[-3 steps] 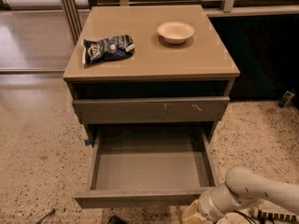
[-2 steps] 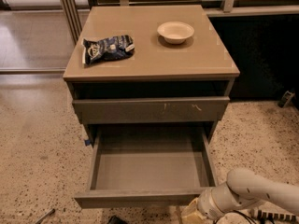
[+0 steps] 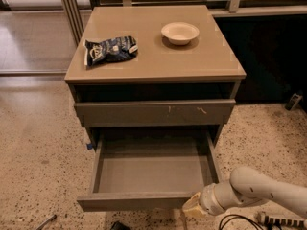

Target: Close middle drawer

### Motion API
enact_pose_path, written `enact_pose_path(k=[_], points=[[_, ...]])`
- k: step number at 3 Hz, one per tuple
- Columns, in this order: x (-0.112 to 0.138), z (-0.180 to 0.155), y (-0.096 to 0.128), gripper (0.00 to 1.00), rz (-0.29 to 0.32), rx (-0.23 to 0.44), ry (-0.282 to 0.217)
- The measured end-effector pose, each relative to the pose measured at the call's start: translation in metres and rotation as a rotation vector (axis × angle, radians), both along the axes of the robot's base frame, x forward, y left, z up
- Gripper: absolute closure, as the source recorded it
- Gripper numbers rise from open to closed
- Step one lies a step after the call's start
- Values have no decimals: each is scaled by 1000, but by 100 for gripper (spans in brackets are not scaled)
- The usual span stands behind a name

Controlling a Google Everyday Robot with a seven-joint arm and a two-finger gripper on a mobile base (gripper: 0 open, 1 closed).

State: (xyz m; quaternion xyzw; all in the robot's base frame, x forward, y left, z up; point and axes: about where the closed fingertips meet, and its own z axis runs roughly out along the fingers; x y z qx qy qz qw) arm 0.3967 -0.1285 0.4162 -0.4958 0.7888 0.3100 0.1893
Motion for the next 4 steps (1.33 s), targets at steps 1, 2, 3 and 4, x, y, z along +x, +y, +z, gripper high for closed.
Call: enact_pose_path(k=[1,2,3,4], points=[[0,0,0,100,0,0,0],[26,6,4,100,7,-11,-30],[29,5,7,100,7,-16,-39],[48,3,10,100,16,-26,-69]])
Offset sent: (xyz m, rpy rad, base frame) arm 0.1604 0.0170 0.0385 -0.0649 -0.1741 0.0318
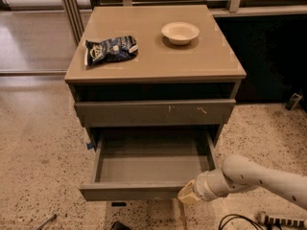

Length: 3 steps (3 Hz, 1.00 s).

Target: Close middle drawer

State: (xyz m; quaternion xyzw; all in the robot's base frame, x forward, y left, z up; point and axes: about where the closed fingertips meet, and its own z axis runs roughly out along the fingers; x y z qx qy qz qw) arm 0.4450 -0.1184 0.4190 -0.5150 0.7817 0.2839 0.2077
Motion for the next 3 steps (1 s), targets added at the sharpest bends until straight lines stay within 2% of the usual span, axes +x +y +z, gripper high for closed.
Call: enact_pose_path(k=[1,2,3], points=[[9,-1,2,100,8,-7,-15],[33,2,3,100,12,-17,-44],[33,2,3,100,12,-18,-44]])
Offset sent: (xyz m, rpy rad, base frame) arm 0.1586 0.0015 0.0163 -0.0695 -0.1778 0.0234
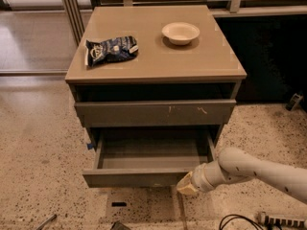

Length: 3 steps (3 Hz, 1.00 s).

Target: Close middle drawer

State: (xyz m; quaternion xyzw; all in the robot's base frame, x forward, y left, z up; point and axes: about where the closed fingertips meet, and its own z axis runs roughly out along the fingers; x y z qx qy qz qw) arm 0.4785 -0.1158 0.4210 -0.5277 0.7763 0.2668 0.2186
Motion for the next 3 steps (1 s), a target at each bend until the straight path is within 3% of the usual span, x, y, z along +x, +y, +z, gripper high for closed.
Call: enact_pose_path(k=[1,2,3], points=[[33,1,-6,100,-46,-77,-17],[38,2,-8,100,-54,-89,-27],[48,4,-10,100,-83,-138,-87]])
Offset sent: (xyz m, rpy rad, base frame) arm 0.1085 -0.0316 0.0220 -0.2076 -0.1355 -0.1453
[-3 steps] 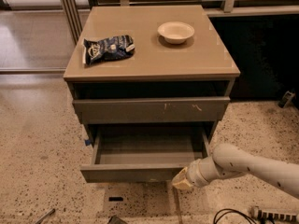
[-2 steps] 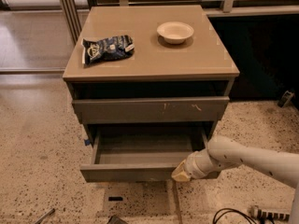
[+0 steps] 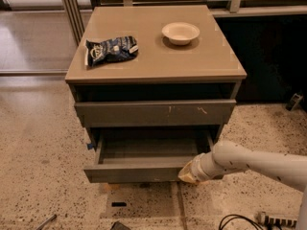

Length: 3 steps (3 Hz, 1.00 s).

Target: Close middle drawer

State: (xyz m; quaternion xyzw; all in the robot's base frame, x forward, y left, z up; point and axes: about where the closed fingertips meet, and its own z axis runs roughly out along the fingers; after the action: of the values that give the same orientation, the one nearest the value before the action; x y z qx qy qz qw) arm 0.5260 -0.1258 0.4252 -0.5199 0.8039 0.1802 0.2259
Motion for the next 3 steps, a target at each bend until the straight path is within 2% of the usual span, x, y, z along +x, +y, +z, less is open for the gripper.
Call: enact_pose_path(k=[1,2,3], points=[[11,22,-20,100,7,-193,-118],[28,74,-41,100,24,-343,-290],[32,102,-43,100,32,-373,-370]])
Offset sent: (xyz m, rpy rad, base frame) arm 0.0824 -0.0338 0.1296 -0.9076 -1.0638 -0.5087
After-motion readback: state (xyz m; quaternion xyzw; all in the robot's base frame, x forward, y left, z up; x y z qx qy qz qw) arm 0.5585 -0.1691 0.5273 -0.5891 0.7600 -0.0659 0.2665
